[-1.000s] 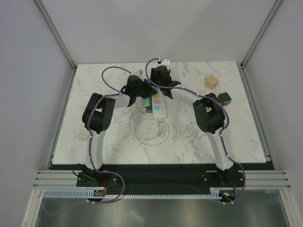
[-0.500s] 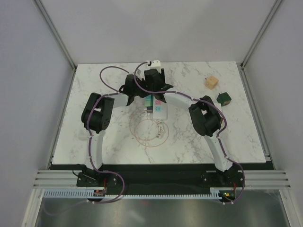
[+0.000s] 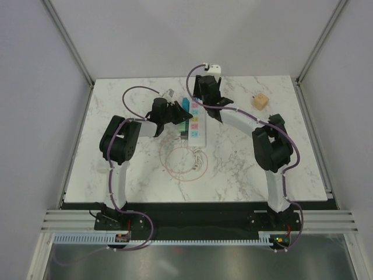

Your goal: Pull the plug off the socket

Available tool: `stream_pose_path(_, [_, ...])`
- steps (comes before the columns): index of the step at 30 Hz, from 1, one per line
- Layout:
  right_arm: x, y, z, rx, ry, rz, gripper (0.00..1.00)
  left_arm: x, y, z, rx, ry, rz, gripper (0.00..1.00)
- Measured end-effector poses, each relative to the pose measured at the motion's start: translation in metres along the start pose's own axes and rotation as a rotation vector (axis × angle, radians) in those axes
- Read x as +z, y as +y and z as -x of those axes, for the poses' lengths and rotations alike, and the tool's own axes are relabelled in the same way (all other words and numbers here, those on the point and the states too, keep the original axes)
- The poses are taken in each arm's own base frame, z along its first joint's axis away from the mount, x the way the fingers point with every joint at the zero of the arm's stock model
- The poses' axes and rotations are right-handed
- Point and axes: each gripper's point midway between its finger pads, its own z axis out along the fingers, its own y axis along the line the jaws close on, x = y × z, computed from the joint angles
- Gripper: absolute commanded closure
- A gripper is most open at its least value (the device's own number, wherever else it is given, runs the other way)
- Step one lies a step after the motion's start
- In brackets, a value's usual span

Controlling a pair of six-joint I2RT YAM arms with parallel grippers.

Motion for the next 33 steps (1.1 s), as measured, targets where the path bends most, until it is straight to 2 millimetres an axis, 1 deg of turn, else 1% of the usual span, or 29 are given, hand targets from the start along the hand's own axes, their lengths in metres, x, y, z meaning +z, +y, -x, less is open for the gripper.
stream_pose_path(1, [-0.003, -0.006, 0.009, 0.03, -0.011, 0.006, 1.0, -0.001, -0.001, -0.002, 0.004, 0.002, -0.011, 0.98])
stream_pose_path(2, [0.0, -0.028, 0.02, 0.066, -0.025, -0.019, 1.0, -0.002, -0.002, -0.004, 0.007, 0.006, -0.025, 0.98])
stream_pose_path(3, [0.0, -0.04, 0.026, 0.094, -0.036, -0.024, 1.0, -0.003, -0.003, -0.006, 0.01, 0.008, -0.034, 0.98])
stream_pose_path(4, [0.0, -0.057, 0.032, 0.124, -0.044, -0.037, 1.0, -0.004, -0.004, -0.008, 0.013, 0.01, -0.045, 0.98])
stream_pose_path(6, [0.001, -0.096, 0.036, 0.186, -0.054, -0.074, 1.0, -0.006, -0.007, -0.011, 0.019, 0.015, -0.067, 0.98])
stream_pose_path(9, [0.003, -0.158, 0.022, 0.288, -0.031, -0.13, 1.0, -0.009, -0.011, -0.014, 0.027, 0.021, -0.096, 0.98])
stream_pose_path(12, [0.003, -0.216, -0.01, 0.397, 0.022, -0.171, 1.0, -0.013, -0.018, -0.013, 0.041, 0.016, -0.124, 0.98])
stream_pose_path(13, [0.001, -0.235, -0.023, 0.439, 0.05, -0.183, 1.0, -0.015, -0.021, -0.012, 0.047, 0.013, -0.132, 0.98])
stream_pose_path(14, [-0.001, -0.25, -0.033, 0.467, 0.073, -0.196, 1.0, -0.016, -0.024, -0.01, 0.054, 0.005, -0.141, 0.98])
stream_pose_path(15, [-0.003, -0.268, -0.043, 0.503, 0.095, -0.215, 1.0, -0.017, -0.026, -0.007, 0.063, -0.002, -0.149, 0.98])
stream_pose_path(16, [-0.005, -0.279, -0.048, 0.532, 0.11, -0.219, 1.0, -0.018, -0.029, -0.006, 0.068, -0.006, -0.156, 0.98])
stream_pose_path(18, [-0.007, -0.293, -0.05, 0.574, 0.118, -0.222, 1.0, -0.018, -0.033, -0.002, 0.08, -0.016, -0.17, 0.98])
stream_pose_path(19, [-0.007, -0.296, -0.049, 0.589, 0.118, -0.217, 1.0, -0.019, -0.033, -0.002, 0.081, -0.016, -0.174, 0.98])
stream_pose_path(20, [-0.007, -0.298, -0.047, 0.602, 0.117, -0.208, 1.0, -0.019, -0.034, -0.002, 0.083, -0.016, -0.177, 0.98])
stream_pose_path(22, [-0.007, -0.294, -0.047, 0.617, 0.124, -0.183, 1.0, -0.019, -0.033, -0.001, 0.083, -0.017, -0.176, 0.98])
stream_pose_path(26, [-0.007, -0.283, -0.05, 0.636, 0.149, -0.139, 0.9, -0.019, -0.033, 0.0, 0.085, -0.02, -0.176, 0.98])
stream_pose_path(27, [-0.007, -0.281, -0.05, 0.638, 0.154, -0.131, 0.84, -0.019, -0.033, 0.0, 0.085, -0.02, -0.176, 0.98])
stream_pose_path(28, [-0.008, -0.279, -0.051, 0.64, 0.161, -0.127, 0.82, -0.019, -0.033, 0.0, 0.086, -0.02, -0.176, 0.97])
stream_pose_path(33, [-0.01, -0.279, -0.06, 0.639, 0.202, -0.136, 0.71, -0.019, -0.032, 0.0, 0.098, -0.022, -0.176, 0.94])
